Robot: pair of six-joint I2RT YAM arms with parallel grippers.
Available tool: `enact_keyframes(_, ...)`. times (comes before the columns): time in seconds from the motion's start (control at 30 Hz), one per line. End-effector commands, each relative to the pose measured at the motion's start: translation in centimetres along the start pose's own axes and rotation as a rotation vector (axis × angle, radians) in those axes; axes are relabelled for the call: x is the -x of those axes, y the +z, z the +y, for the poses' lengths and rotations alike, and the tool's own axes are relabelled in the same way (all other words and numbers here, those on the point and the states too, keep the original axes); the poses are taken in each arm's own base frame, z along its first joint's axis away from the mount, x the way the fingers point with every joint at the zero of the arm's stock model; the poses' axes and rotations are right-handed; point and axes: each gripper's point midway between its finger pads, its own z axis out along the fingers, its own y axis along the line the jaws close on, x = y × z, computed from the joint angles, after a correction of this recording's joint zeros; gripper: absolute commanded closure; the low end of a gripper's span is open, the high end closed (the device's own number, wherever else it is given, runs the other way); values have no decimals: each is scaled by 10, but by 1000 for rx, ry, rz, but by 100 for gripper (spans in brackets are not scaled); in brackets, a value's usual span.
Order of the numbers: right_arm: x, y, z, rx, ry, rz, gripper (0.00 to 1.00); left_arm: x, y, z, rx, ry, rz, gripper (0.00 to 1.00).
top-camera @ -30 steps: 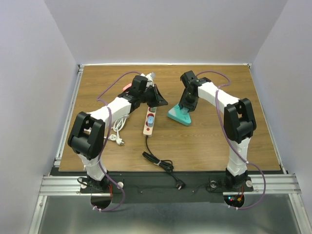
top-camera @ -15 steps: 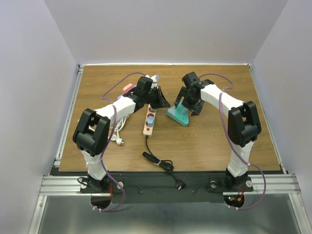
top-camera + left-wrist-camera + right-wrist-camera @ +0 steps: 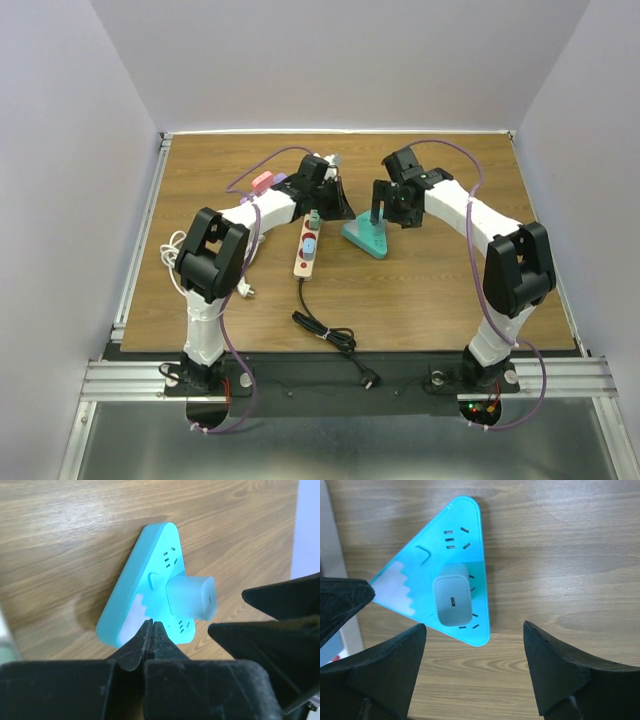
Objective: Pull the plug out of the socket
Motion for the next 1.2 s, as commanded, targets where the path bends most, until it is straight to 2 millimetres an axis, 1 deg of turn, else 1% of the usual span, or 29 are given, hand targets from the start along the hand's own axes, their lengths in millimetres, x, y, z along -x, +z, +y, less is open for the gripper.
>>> enact_keyframes(0.0,12,-8,8,65,-77,-55,22,1,6,-18,-28,62,16,100)
enact_keyframes(0.03,13,-7,12,84,-90,-57,25,-2,7,-20,-34,67,24,100)
enact_keyframes(0.27,14,-4,28,187,-171,-50,23,-22,14,-20,-85,84,82,100)
enact_keyframes(0.3,17,-4,29,194,-175,-54,23,-26,15,-19,-90,80,96,100)
enact_keyframes(0.33,17,0,28,192,-179,-45,22,-25,17,-21,-106,87,87,100)
enact_keyframes(0.4,19,3,29,199,-181,-39,22,-25,18,-22,-120,91,87,100)
enact_keyframes(0.43,21,4,30,202,-181,-42,22,-27,21,-18,-113,93,91,100)
enact_keyframes(0.47,19,10,29,203,-181,-26,22,-28,23,-16,-112,95,93,100)
enact_keyframes(0.5,21,11,29,205,-176,-26,23,-32,28,-10,-99,92,104,100)
enact_keyframes(0.57,21,16,30,211,-174,-17,23,-35,33,-5,-92,87,116,100)
enact_keyframes(0.67,18,23,34,231,-177,2,25,-48,42,12,-57,73,147,100)
enact_keyframes(0.8,20,27,39,248,-178,6,29,-62,48,32,-9,63,173,100)
enact_keyframes(0.9,17,30,43,269,-180,23,36,-70,51,43,21,54,186,100)
enact_keyframes(0.93,16,30,42,268,-179,26,36,-71,51,45,26,54,188,100)
enact_keyframes(1.0,14,33,41,264,-173,33,46,-73,52,50,41,49,191,100)
enact_keyframes(1.17,10,37,41,265,-168,46,61,-80,51,62,86,51,200,100)
